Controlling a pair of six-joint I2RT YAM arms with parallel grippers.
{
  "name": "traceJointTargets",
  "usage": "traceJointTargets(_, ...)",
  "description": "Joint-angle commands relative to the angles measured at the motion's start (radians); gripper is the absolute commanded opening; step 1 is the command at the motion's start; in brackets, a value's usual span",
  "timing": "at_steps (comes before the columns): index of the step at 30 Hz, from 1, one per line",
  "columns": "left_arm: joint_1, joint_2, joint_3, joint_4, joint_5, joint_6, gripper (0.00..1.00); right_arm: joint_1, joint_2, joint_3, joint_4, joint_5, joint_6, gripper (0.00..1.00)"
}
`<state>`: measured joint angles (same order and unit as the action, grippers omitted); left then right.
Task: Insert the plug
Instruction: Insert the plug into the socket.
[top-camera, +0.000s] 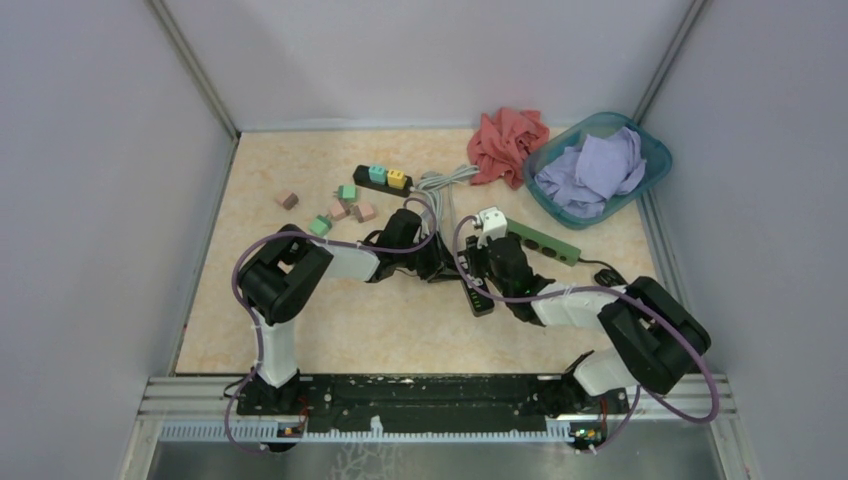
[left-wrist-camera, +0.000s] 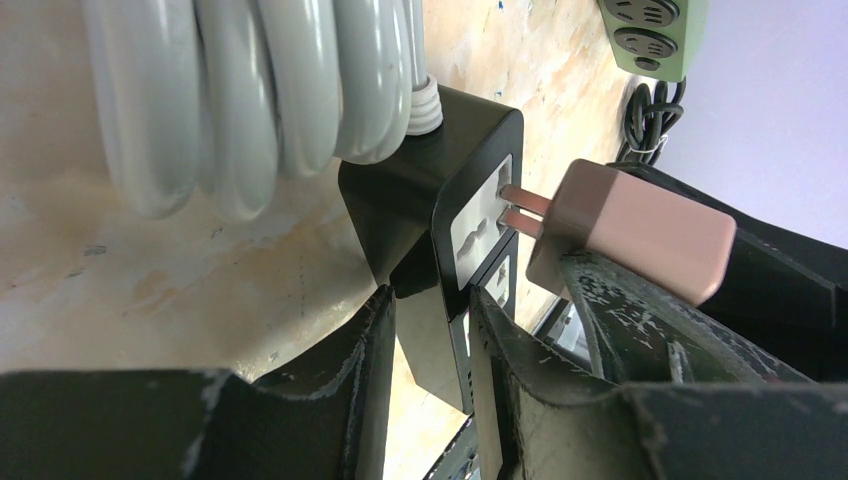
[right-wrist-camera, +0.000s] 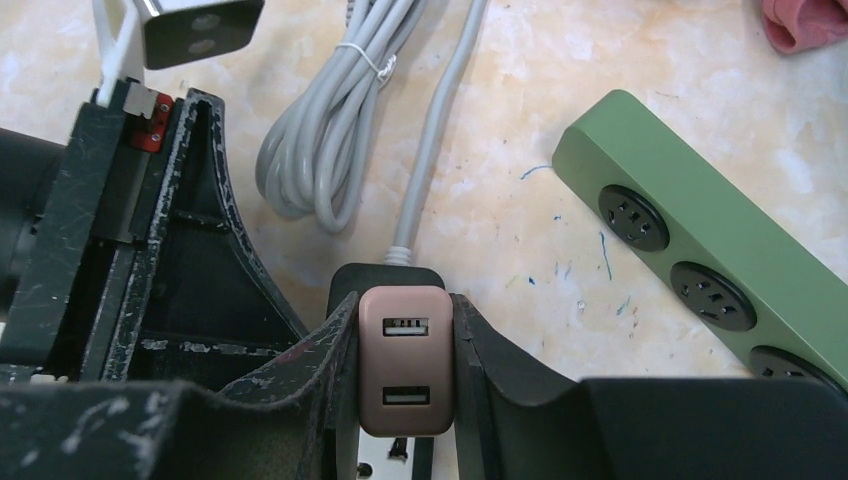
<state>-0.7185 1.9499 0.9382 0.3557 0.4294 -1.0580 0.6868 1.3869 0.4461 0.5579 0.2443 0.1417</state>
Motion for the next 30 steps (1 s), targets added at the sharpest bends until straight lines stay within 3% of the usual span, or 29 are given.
traceJointTargets(1,-0.010,0.001,-0.018,-0.069,-0.033,0.030,0.37,0.010,0.026,0.046,0.050,0.024,0.011,0.00)
traceJointTargets(19,-0.010,0.008,-0.021,-0.067,-0.035,0.030,0.37,0.036,0.100,0.023,0.019,0.076,0.026,0.00)
traceJointTargets(30,0.007,-0.018,-0.030,-0.109,-0.069,0.056,0.36,0.084,0.100,-0.078,0.056,0.113,0.088,0.00)
